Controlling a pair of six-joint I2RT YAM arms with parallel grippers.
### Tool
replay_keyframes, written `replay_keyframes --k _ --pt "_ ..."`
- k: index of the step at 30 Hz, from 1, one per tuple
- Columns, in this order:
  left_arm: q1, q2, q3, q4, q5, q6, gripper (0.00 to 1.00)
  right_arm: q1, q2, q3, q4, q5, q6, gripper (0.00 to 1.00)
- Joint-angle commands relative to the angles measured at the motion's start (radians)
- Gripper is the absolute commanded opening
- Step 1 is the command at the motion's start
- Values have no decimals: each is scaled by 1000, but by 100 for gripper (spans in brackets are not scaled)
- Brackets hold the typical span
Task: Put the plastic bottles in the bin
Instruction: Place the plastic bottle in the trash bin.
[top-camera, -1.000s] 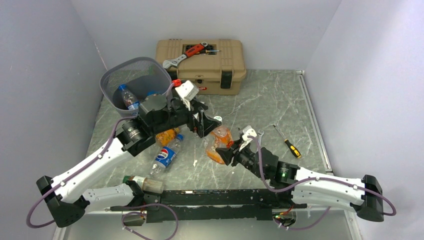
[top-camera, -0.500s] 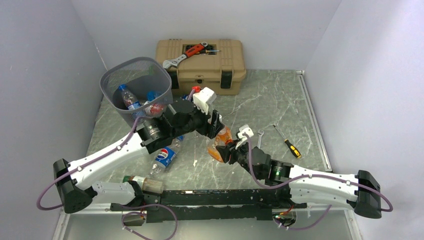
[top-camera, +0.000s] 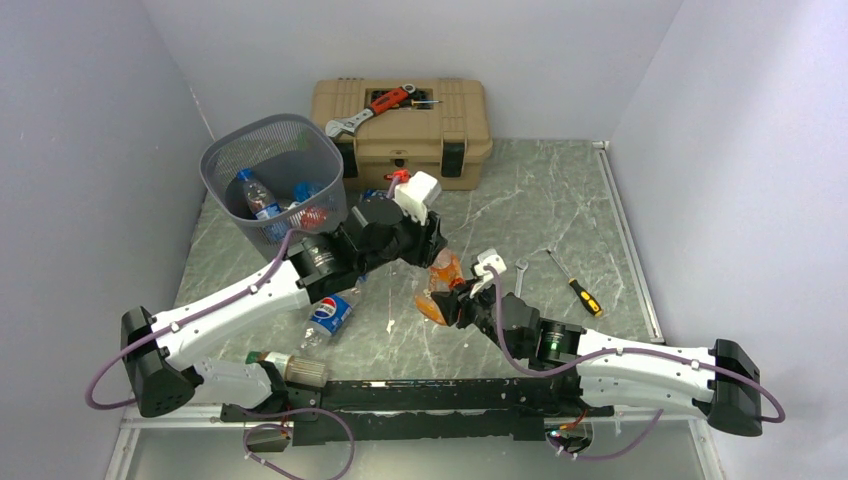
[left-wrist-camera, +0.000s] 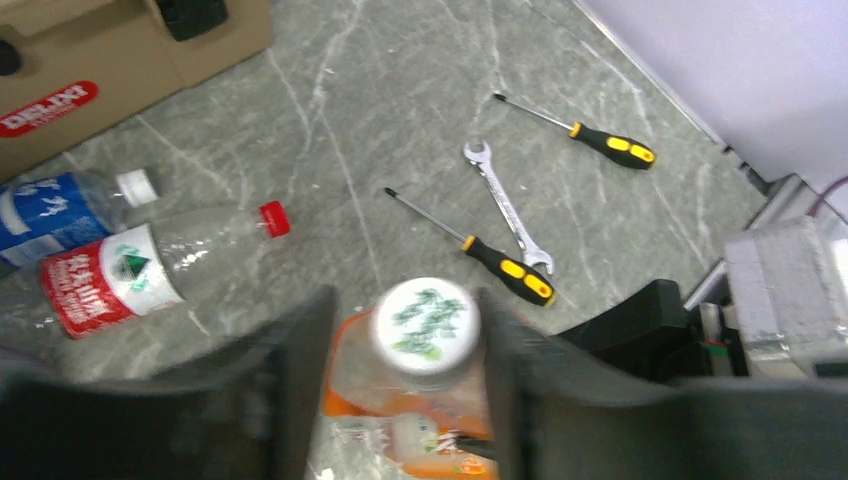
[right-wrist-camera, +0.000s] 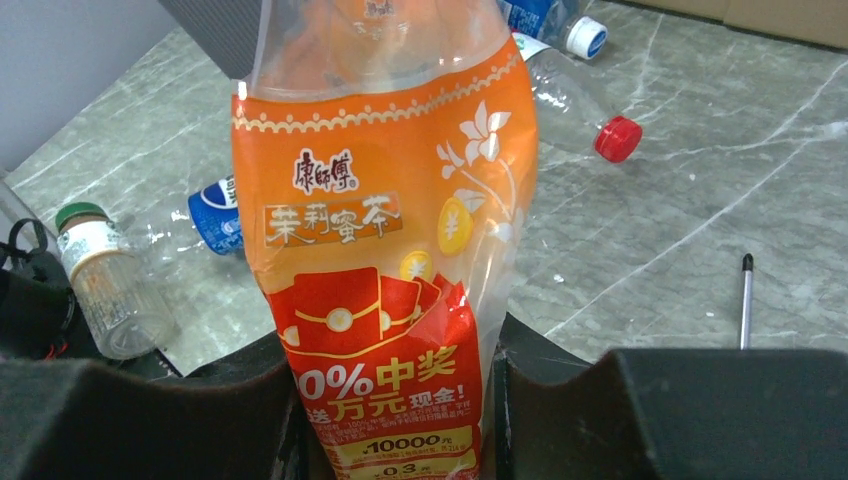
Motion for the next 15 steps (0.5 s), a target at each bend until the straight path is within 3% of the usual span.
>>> replay_keyframes --k 1,3,7,9,11,15 --pt "-2 -14 37 43 -36 12 38 0 -8 40 48 16 11 0" --pt "-2 -14 33 48 -28 12 34 0 -4 42 46 18 14 0" --pt "-4 -13 33 46 -22 6 56 1 -5 42 49 16 16 0" --pt "-4 -13 29 48 -18 4 57 1 -5 43 48 15 15 0" --pt "-4 -13 27 53 -9 6 50 2 -5 43 48 16 17 0" --pt "-4 -13 25 54 7 7 20 2 -4 43 48 16 17 0"
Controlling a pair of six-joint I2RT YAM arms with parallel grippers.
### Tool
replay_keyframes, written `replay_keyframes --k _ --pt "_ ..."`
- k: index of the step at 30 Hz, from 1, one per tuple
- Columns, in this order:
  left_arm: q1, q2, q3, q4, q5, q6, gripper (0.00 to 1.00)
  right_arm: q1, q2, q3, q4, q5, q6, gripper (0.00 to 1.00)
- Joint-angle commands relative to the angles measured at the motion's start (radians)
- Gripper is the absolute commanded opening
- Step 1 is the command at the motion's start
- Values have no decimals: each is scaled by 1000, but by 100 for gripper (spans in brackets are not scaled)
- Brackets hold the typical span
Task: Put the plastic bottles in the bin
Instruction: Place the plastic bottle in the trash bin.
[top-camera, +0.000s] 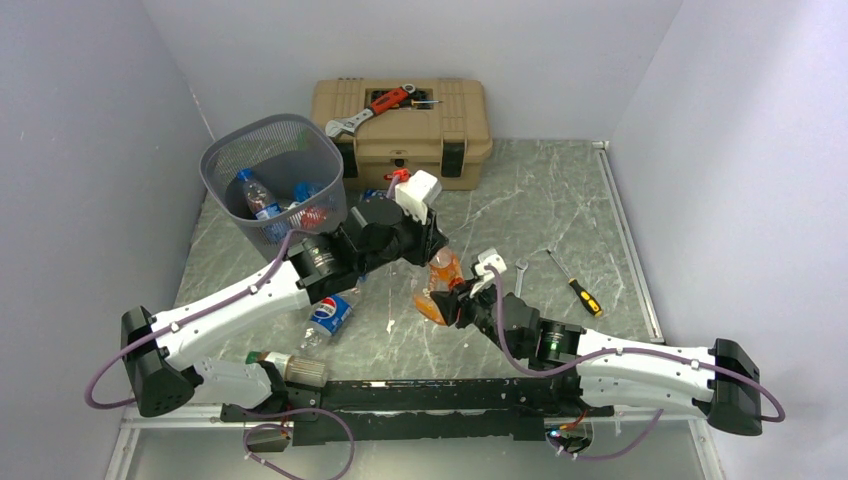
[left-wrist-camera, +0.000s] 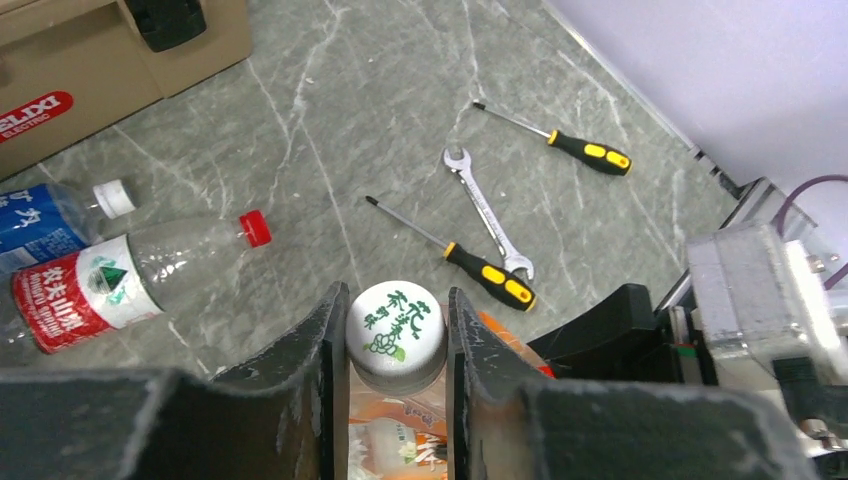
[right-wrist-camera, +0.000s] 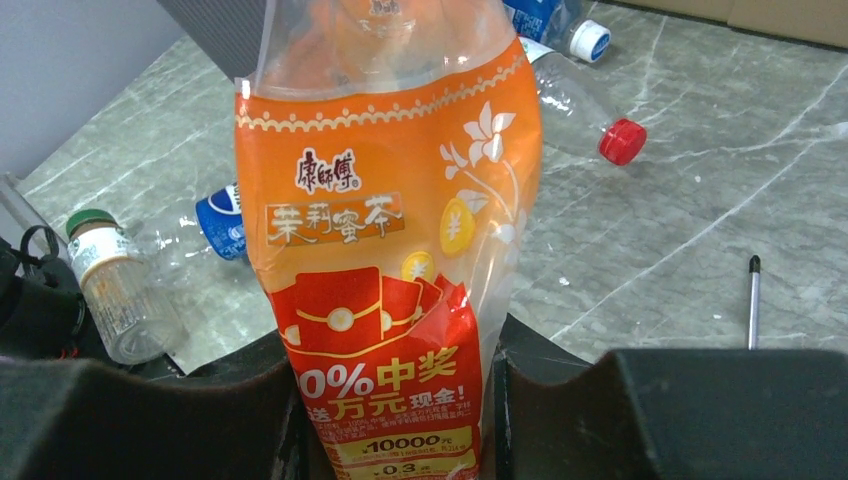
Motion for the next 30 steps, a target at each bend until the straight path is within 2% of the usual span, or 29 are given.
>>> replay_keyframes --k 1,2,4,5,6,7,8,9,15,18,20,23,28,30 --pt "9 -13 25 35 -7 15 9 1 -6 41 41 18 13 0" --pt "9 -12 27 33 -2 20 0 1 -7 41 39 17 16 0" --pt "9 -10 33 27 12 37 0 1 -13 46 28 18 23 0" --pt "9 -12 37 24 16 46 0 1 -19 45 27 14 27 17" --pt "9 -15 40 22 13 58 0 1 -29 43 28 8 30 42" --pt "9 -21 45 19 3 68 0 2 -41 43 24 4 36 62" --pt "9 -26 54 12 -11 82 0 1 -54 46 13 0 40 89" --pt "9 -31 68 -1 -34 98 0 1 -69 51 -2 -4 42 98" --pt "9 -72 178 -62 -122 246 0 0 -220 93 -106 -19 58 100" --pt "10 -113 206 -37 -86 302 0 0 -313 68 -82 -85 32 100" --pt "11 -156 191 6 10 334 0 0 -358 48 -49 -147 7 100" --pt "20 -220 146 81 228 322 0 0 -396 46 -27 -271 -20 100" --pt "90 -253 144 69 559 206 0 -3 -454 73 -17 -421 -44 100" --pt "130 -262 132 86 648 164 0 -3 -466 86 -16 -446 -49 100"
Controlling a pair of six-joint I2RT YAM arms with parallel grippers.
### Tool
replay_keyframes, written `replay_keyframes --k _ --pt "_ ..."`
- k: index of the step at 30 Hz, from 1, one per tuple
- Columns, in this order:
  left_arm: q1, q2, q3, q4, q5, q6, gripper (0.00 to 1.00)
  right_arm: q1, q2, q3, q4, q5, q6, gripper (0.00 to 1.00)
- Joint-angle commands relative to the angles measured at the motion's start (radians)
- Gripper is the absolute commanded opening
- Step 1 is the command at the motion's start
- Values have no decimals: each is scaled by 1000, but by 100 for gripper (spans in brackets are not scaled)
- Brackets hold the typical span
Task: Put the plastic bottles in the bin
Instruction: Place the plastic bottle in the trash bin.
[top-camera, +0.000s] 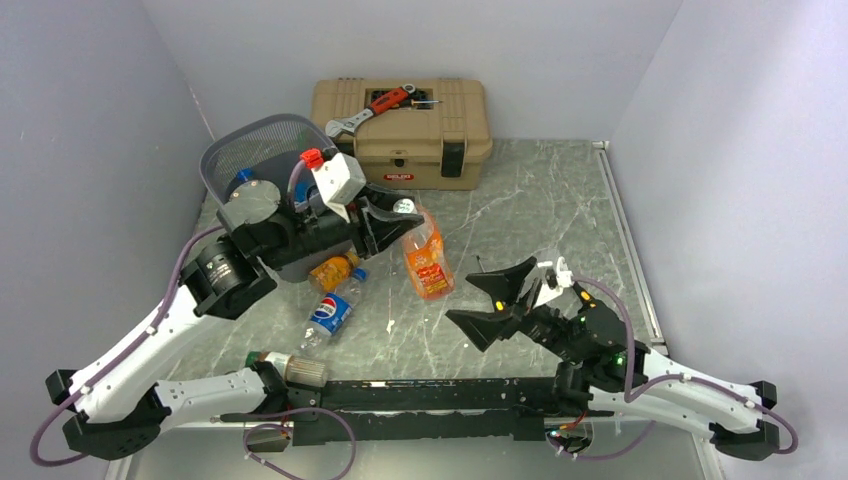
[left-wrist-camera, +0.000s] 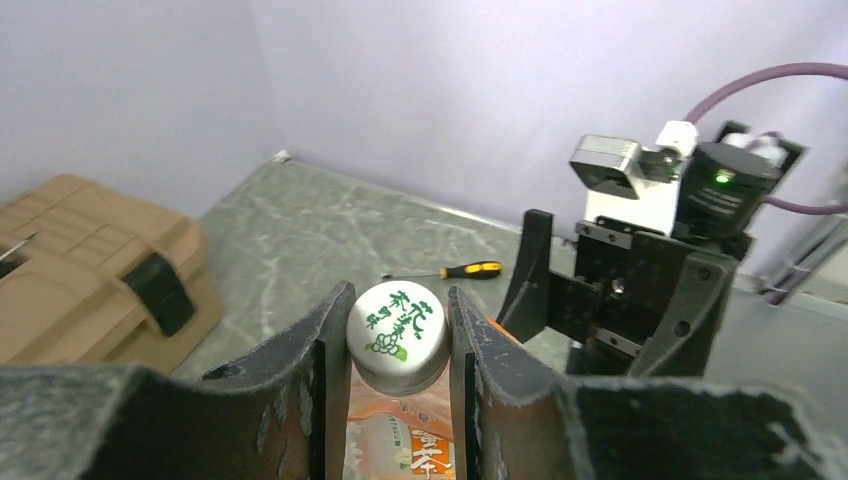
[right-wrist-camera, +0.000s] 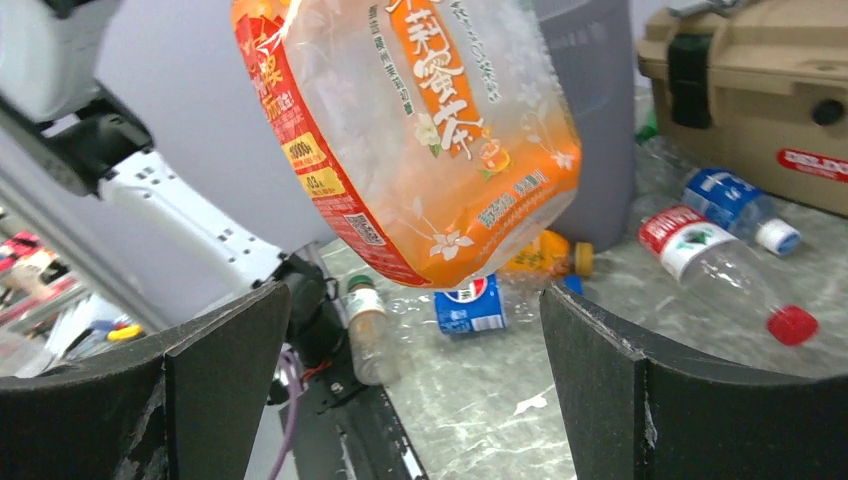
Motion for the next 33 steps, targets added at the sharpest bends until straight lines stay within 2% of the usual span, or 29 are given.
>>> replay_keyframes --k 1,5,9,13,17,20,27,30,33 --pt "75 -2 -20 62 309 -94 0 -2 -34 50 42 -133 -37 100" --pt "89 -21 13 2 153 -49 0 -2 -65 42 36 -62 -31 100" --pt "91 -20 129 -74 -162 97 0 -2 -89 13 -9 66 -2 100" --pt "91 -27 137 64 -477 288 0 -2 -81 -48 -39 199 57 100" --pt "95 12 151 243 -646 482 0 -2 -58 -117 -18 218 104 100" --pt "185 80 217 299 -672 519 0 -2 -29 -135 -12 222 125 100" --pt "564 252 423 141 -614 322 0 -2 8 -139 -6 213 117 100" --pt "663 312 409 127 -611 267 0 -2 8 -143 -8 201 116 100" --pt "760 339 352 76 -530 140 0 -2 -2 -147 -20 194 115 100"
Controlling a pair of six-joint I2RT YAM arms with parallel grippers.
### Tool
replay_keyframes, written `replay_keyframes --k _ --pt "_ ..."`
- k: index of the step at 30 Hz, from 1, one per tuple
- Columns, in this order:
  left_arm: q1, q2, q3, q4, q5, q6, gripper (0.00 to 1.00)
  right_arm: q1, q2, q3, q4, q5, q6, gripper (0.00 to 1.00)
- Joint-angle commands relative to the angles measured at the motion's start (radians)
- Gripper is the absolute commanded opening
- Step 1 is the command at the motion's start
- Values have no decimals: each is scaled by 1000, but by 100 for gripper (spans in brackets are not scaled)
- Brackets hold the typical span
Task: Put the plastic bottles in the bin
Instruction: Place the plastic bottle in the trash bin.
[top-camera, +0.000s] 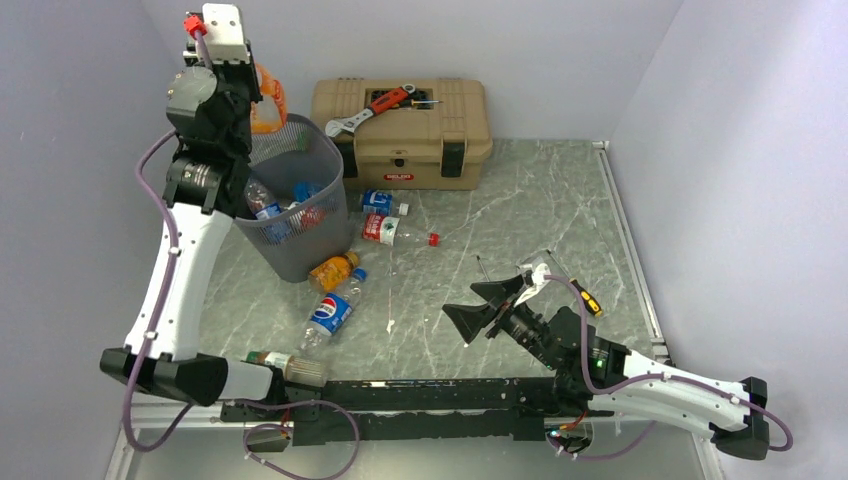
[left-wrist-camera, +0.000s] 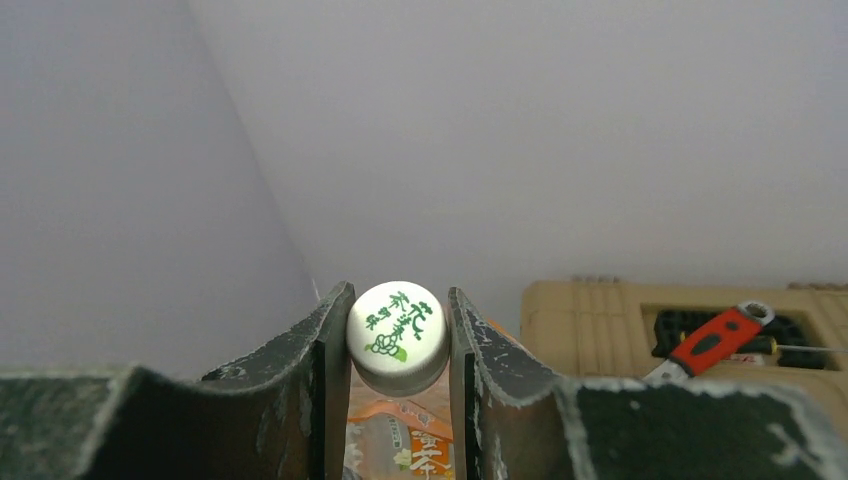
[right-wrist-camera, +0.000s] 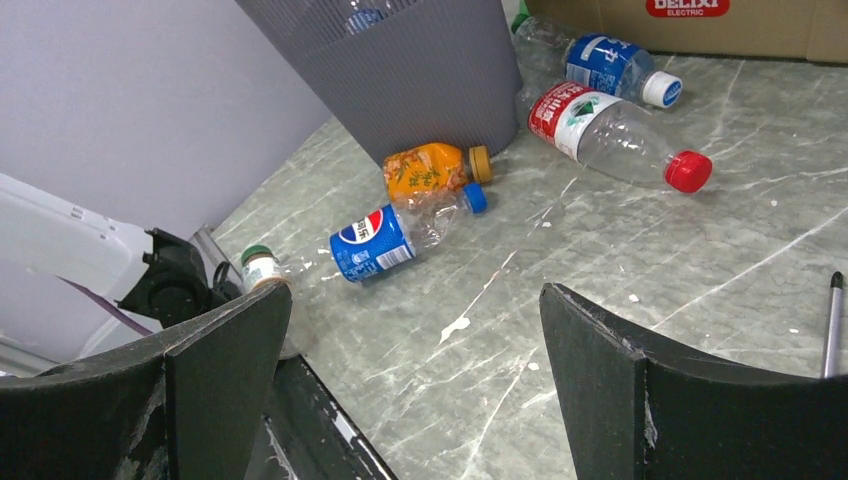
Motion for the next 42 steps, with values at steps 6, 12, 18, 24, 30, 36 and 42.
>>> replay_keyframes --k 6,12,18,24,30,36,42 --pt "179 31 -259 -4 249 -312 0 0 -62 -20 -6 0 -9 100" --pt "181 47 -345 -32 349 -316 0 0 -65 -31 2 13 -36 100" --pt "181 114 -306 -181 494 -315 0 0 -11 -26 30 3 -54 100" --pt "181 119 -362 -240 474 -337 0 0 19 -16 28 -1 -69 100" --pt "181 6 -425 -152 422 -346 0 0 14 -21 16 -1 -64 100" --pt "179 -109 -404 53 427 -330 0 0 2 -22 11 8 -58 100" --pt "181 -88 -463 294 437 -282 0 0 -3 -26 2 6 -39 100"
